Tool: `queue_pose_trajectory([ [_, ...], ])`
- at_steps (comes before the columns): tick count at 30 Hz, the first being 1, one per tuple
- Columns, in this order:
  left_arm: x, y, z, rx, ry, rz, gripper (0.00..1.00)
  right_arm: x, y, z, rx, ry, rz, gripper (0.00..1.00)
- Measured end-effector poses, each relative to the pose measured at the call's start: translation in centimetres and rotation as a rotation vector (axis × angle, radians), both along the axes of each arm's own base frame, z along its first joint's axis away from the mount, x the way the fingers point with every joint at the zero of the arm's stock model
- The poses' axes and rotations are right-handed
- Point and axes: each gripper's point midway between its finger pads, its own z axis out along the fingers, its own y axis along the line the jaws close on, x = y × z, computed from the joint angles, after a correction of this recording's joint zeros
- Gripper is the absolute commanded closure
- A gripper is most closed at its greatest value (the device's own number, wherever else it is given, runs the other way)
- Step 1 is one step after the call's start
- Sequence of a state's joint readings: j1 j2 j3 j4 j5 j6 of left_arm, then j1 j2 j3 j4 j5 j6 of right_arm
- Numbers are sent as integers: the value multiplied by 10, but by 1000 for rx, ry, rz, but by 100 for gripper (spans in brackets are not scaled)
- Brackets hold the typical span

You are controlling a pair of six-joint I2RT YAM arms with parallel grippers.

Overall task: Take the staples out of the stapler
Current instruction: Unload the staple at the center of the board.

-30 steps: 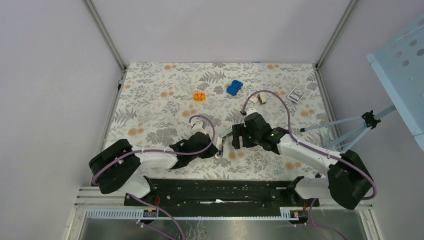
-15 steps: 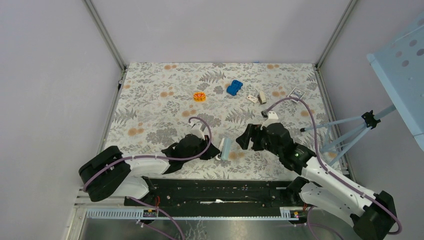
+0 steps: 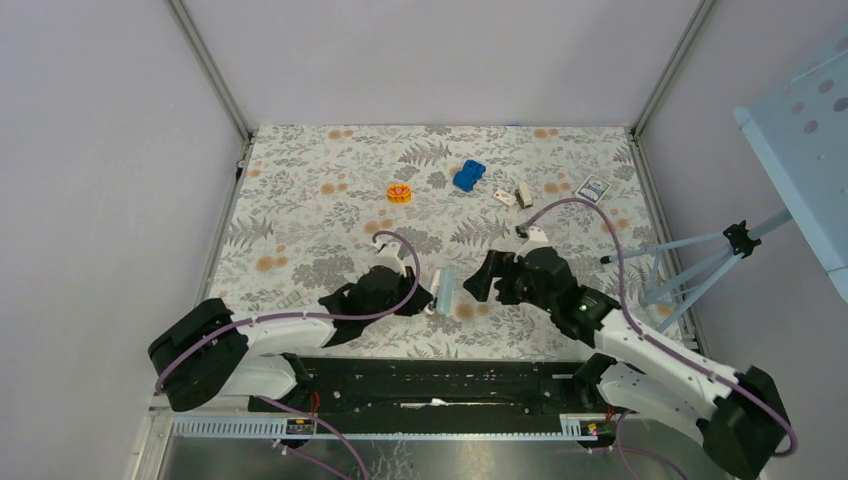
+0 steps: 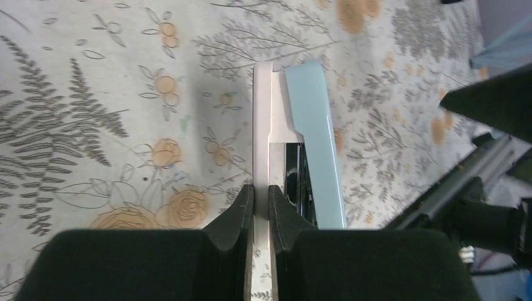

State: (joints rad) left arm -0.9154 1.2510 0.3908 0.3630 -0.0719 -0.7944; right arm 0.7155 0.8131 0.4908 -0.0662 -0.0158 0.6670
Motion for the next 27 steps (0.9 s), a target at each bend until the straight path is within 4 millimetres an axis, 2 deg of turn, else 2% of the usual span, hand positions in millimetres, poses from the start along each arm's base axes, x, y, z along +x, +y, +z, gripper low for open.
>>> queue_pose_trajectory([
  [4,9,9,-10,84,25,66,100,-6,20,-39,-93,117,55,4],
  [8,15,17,-15,151,40,112,100,-10,37,-60,-130,176,82,5],
  [12,17,23,-23,198,54,134,100,-7,49,-72,-122,212,76,6],
  [17,14,29,-36,248,80,140,100,-4,74,-81,-117,246,112,8],
  [20,14,29,-36,248,80,141,100,-3,87,-86,-120,261,129,9],
  [27,14,29,-36,248,80,141,100,1,96,-95,-160,292,124,11],
])
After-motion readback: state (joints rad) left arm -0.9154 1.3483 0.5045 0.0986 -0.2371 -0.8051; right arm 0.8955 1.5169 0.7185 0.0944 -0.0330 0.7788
